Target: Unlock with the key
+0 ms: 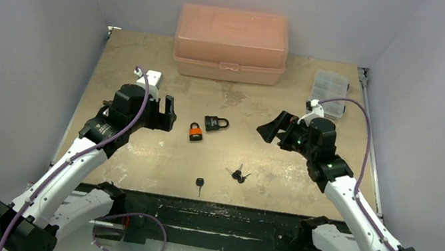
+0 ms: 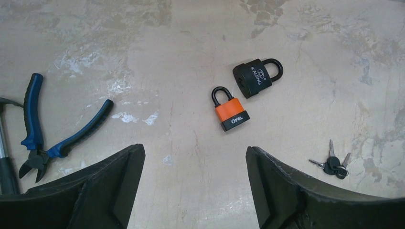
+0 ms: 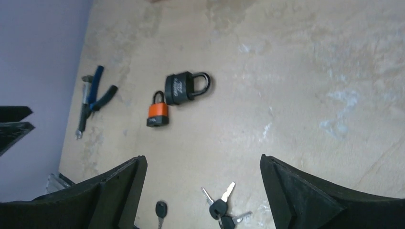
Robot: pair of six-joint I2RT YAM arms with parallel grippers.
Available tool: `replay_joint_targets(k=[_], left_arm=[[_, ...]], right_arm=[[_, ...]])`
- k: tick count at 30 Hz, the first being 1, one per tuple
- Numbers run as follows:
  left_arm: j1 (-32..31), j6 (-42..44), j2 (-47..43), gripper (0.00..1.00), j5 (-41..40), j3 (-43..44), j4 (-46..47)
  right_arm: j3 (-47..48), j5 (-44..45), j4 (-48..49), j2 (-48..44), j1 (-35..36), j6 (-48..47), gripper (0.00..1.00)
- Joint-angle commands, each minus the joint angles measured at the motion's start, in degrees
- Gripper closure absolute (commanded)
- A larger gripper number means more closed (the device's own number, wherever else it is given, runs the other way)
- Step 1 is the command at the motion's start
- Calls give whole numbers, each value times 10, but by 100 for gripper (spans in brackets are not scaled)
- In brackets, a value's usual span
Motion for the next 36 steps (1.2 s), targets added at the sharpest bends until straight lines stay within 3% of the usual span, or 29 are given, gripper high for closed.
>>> replay_joint_targets(k=[1, 6, 14, 19, 24, 36], left_arm=[[-3, 8, 2, 18, 11, 2, 30], [-3, 6, 7, 20, 16, 2, 30], [-3, 3, 1, 23, 17, 1, 30], [-3, 2, -4, 24, 14, 1, 29], [-3, 0, -9, 25, 12, 1, 29], [-3, 0, -13, 26, 6, 1, 27]], right_arm=[[36, 39, -73, 46, 17, 40, 1], [55, 142, -123, 72, 96, 106, 1], [158, 274, -250, 199, 207, 186, 8], [188, 297, -262, 256, 252, 205, 15], [201, 303, -264, 295, 282, 217, 29], [183, 304, -251, 345, 316, 237, 35]])
